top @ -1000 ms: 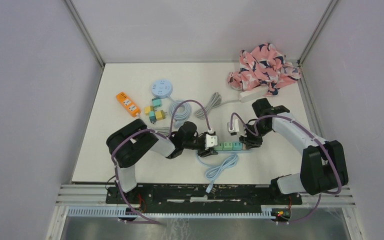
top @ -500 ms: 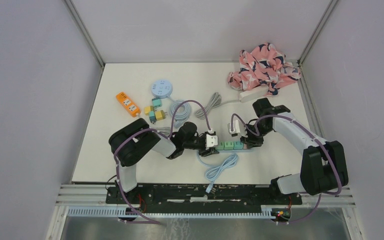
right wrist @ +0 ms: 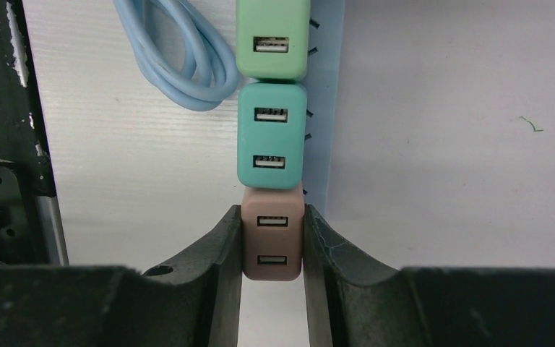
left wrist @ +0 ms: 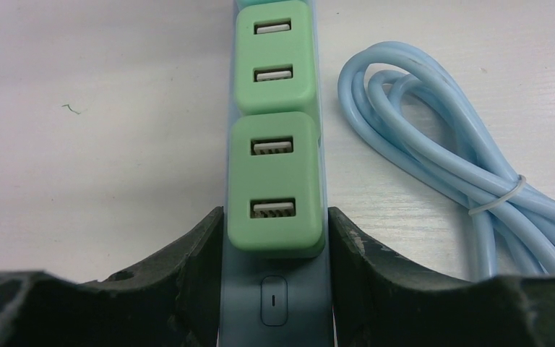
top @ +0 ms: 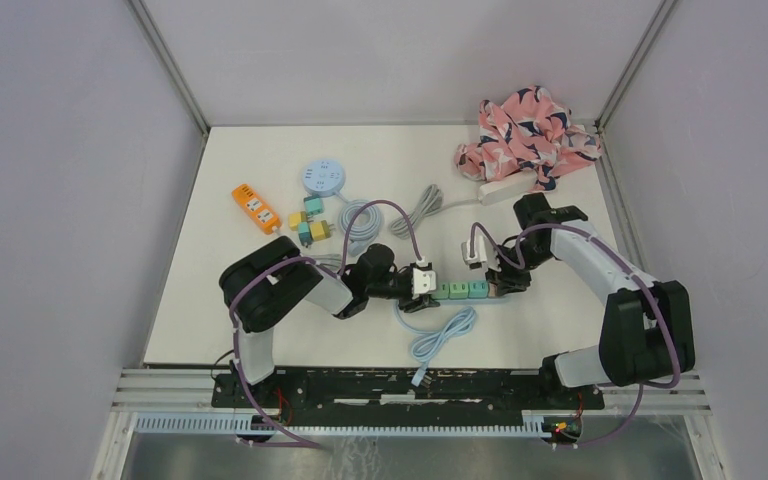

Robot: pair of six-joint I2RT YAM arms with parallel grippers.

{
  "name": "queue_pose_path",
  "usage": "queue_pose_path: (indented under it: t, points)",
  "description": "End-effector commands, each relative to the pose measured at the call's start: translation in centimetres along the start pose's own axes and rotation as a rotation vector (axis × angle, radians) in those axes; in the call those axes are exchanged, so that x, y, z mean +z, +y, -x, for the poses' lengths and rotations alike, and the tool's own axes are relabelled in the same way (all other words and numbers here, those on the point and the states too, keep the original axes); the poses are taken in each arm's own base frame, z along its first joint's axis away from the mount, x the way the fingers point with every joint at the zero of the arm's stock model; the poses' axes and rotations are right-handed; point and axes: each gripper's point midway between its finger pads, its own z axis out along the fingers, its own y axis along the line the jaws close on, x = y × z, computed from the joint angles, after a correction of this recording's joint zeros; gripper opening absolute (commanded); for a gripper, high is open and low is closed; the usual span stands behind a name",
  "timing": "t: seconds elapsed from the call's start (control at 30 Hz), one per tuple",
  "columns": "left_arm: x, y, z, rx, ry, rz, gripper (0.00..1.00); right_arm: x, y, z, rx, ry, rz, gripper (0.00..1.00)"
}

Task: Pull the plug off the socket
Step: Remove the plug from the socket.

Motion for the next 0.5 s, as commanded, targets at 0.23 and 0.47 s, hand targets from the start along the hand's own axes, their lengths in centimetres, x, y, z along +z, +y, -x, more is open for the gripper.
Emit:
queue_pose_path:
  t: [0.23,0.47]
  points:
    - [0.1,-0.7,-3.2,-0.042,0.102,-0.001,0.03,-1.2,-3.1,4.3,0.089,-0.121,-0.110,0.00]
    - [0.1,-0.6,-3.2,-0.043,0.101,0.002,0.03,-1.4,0.1,1.7,0.002,-0.083,0.031,0.00]
